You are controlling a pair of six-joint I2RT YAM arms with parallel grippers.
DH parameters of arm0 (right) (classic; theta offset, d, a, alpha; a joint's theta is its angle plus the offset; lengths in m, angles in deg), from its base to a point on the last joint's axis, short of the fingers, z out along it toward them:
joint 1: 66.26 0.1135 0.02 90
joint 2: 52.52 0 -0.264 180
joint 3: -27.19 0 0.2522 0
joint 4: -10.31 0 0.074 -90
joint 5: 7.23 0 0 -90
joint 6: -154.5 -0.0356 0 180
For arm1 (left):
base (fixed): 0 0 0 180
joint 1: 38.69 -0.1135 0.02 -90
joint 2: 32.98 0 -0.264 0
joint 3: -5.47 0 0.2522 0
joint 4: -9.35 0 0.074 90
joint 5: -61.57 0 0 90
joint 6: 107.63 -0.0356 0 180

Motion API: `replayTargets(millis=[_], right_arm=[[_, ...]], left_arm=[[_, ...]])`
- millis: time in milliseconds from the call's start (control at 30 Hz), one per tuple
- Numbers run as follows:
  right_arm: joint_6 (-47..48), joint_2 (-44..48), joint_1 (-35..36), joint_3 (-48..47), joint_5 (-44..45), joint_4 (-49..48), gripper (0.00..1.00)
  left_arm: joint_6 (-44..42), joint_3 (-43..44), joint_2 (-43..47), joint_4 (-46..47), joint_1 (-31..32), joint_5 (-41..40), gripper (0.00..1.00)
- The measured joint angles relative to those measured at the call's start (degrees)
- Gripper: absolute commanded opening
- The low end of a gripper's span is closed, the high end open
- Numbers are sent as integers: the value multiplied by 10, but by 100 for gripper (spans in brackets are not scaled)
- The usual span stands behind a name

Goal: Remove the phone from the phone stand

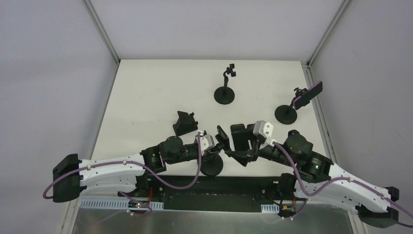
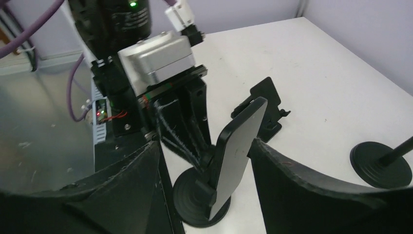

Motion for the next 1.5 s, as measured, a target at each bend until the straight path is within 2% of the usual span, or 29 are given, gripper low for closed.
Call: replayTargets(millis=[300, 433, 533, 733, 967, 1233, 1500], right_arm=[[10, 46, -2, -25, -55, 123, 90], [3, 40, -28, -25, -73, 151, 99], [-12, 22, -84, -31, -124, 162, 99], [-47, -38, -215, -47, -292, 160, 99], [-33, -67, -237, -56, -427, 153, 99], [22, -55, -237, -32, -439, 103, 100], [54, -108, -238, -29, -448, 90, 99]], left_arm=[[-12, -18, 31, -7, -35, 78, 0], [-23, -19, 32, -8, -46, 127, 0], [-27, -19, 32, -8, -47, 157, 0], [-34, -19, 29, -7, -48, 205, 0], [-36, -19, 27, -5, -54, 223, 0], [-37, -19, 23, -1, -55, 231, 0], [-38, -10, 4, 5, -59, 266, 0]])
